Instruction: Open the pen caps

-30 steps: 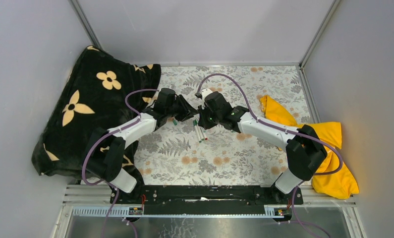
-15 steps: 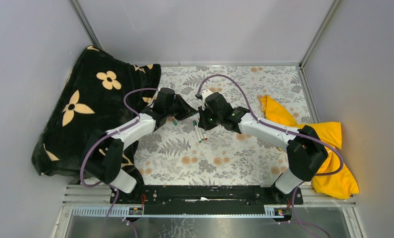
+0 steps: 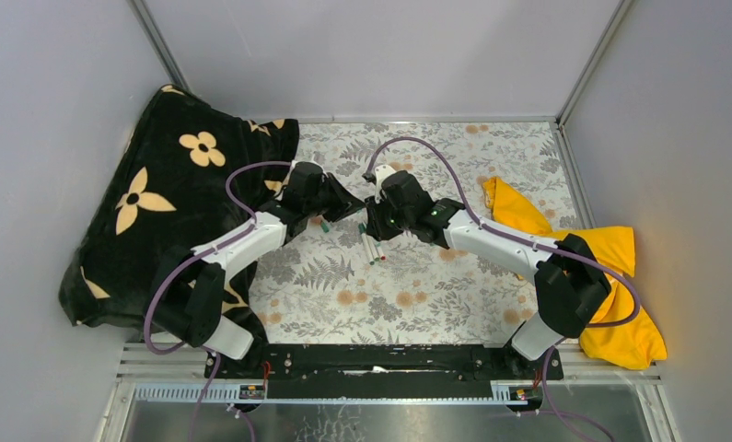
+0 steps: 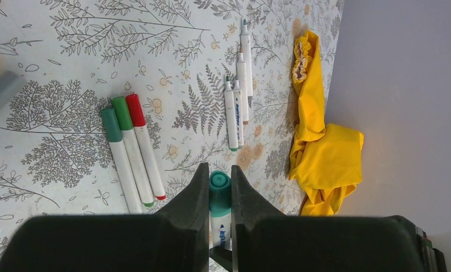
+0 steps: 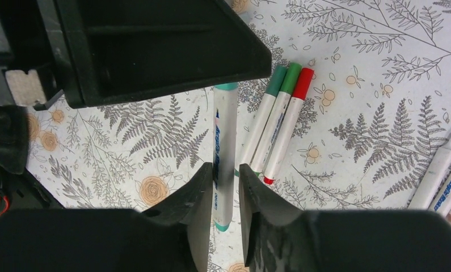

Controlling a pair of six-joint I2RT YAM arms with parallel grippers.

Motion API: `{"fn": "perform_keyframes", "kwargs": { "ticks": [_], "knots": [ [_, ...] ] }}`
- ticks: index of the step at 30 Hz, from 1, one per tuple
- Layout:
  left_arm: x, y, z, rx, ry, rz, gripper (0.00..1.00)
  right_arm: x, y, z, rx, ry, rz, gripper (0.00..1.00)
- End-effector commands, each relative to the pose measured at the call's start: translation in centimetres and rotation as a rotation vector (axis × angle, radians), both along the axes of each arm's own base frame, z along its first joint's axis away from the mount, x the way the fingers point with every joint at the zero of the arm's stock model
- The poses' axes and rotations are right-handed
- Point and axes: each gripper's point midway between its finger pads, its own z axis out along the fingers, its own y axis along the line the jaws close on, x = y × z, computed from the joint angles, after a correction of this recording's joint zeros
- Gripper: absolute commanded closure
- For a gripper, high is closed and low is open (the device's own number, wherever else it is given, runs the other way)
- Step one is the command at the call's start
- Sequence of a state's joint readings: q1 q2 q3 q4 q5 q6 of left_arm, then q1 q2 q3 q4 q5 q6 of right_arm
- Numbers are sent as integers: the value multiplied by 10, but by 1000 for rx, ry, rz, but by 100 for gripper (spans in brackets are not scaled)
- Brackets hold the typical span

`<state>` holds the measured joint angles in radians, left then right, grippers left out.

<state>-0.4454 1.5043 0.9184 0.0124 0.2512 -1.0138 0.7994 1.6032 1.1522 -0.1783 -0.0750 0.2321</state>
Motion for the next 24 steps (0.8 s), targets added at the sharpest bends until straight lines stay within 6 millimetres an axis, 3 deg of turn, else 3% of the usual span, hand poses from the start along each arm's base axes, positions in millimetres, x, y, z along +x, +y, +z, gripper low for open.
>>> {"fn": "perform_keyframes", "kwargs": {
  "ticks": [1, 24],
  "knots": [
    [4, -2, 16, -6, -70, -12, 100, 6, 14, 35, 79, -60, 22, 69],
    [-5, -13, 32, -86, -67, -59, 100, 19, 33, 24, 86, -55, 41, 65]
  ]
}}
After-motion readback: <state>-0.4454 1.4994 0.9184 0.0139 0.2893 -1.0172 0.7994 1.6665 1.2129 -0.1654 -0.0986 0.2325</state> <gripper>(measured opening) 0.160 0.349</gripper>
